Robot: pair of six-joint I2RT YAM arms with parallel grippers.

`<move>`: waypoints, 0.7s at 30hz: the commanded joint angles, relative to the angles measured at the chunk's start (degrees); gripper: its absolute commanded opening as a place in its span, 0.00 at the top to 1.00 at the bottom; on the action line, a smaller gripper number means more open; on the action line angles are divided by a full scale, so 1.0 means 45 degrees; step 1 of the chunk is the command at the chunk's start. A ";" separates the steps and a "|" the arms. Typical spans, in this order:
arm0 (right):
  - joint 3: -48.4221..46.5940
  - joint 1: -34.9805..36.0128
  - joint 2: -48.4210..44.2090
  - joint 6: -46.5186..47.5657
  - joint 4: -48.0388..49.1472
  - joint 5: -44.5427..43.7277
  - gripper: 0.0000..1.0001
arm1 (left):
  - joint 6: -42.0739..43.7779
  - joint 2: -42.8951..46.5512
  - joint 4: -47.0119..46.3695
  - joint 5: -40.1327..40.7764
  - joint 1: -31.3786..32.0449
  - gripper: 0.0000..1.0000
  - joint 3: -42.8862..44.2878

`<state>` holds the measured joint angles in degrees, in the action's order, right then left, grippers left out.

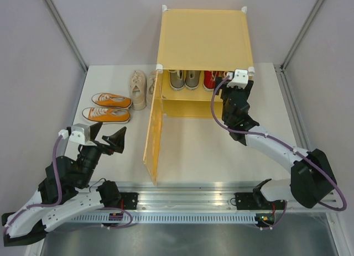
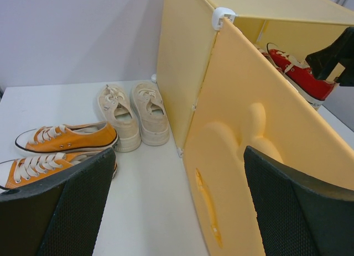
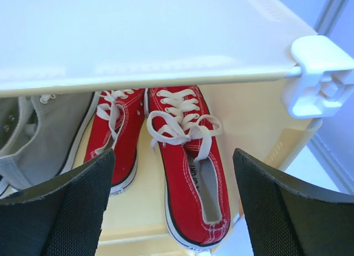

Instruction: Place and organize the shoes in the shoe cabinet

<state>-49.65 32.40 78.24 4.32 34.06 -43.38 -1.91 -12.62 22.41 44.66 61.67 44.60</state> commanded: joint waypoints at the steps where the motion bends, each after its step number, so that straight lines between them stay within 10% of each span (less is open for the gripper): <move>1: 0.0212 -0.0033 -0.0588 -0.0959 -0.0985 0.0888 0.10 | -0.0395 0.0090 -0.0098 -0.0082 -0.0052 0.00 0.0030; 21: 0.2361 -0.0033 -0.3753 -0.3438 -0.2939 0.0284 0.55 | -0.0415 0.0149 -0.0098 -0.0101 -0.0052 0.00 0.0011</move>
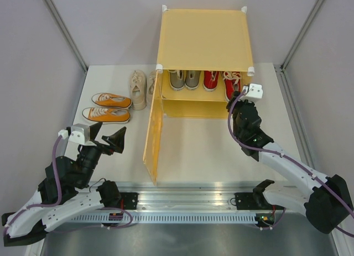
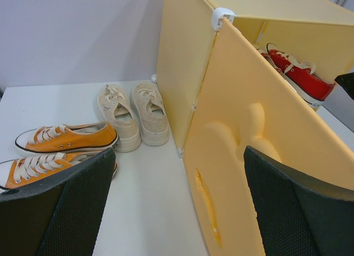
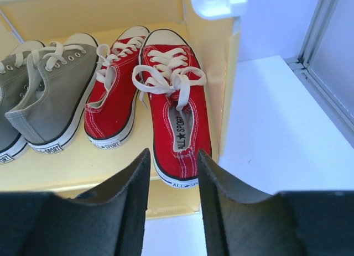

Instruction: Place and organize the shoes in the shoe cabinet

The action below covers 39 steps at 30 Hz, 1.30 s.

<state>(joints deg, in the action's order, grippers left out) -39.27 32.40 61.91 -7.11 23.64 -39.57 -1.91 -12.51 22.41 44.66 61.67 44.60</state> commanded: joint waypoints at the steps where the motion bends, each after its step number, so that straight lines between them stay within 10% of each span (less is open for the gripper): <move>1: 0.0093 -0.0052 -0.0125 -0.1073 -0.0933 -0.0562 0.57 | -0.0415 0.0124 -0.0098 -0.0101 -0.0052 0.00 -0.0008; 39: -0.1137 -0.1615 0.3019 -0.1622 0.1348 0.3266 0.67 | -0.0434 0.0203 -0.0098 -0.0140 -0.0052 0.00 -0.0028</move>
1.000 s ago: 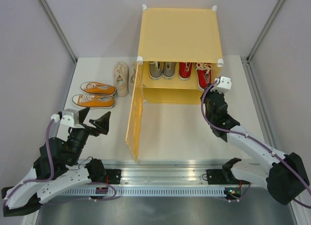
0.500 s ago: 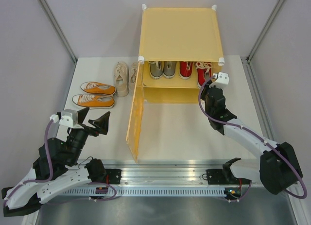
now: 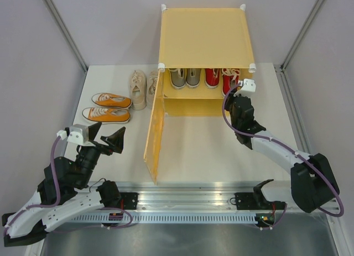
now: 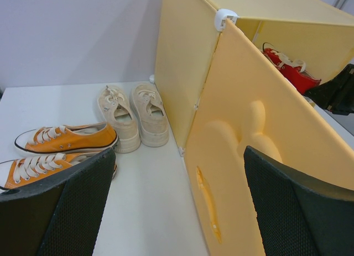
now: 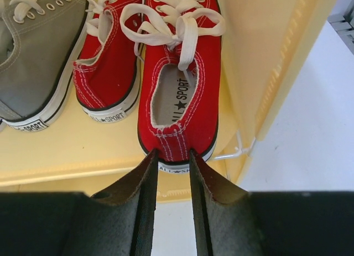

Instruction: Place and organize the shoes in the shoe cabinet

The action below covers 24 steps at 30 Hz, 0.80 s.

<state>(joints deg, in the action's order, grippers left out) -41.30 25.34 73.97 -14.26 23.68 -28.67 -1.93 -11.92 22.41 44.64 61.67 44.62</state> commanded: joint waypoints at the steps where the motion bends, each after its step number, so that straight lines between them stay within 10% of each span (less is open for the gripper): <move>1: -0.0724 -0.0046 0.0455 -0.0073 0.1378 0.0978 0.67 | -0.0430 0.0091 -0.0098 -0.0135 -0.0052 0.00 -0.0033; 7: -0.0628 -0.0124 0.0086 -0.0151 0.1339 0.0863 0.61 | -0.0430 0.0091 -0.0098 -0.0135 -0.0033 0.00 -0.0014; 14: 0.0173 -0.0104 -0.0618 -0.0112 0.1280 0.0316 0.29 | -0.0430 0.0072 -0.0098 -0.0155 -0.0052 0.00 -0.0033; 24: -0.0393 -0.0124 0.0474 -0.0229 0.0929 -0.0427 0.28 | -0.0410 0.0013 -0.0098 -0.0116 -0.0052 0.00 -0.0052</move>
<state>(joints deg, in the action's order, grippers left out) -41.01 24.93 74.46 -14.44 26.96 -28.67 -1.96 -11.92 22.41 44.64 61.67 44.60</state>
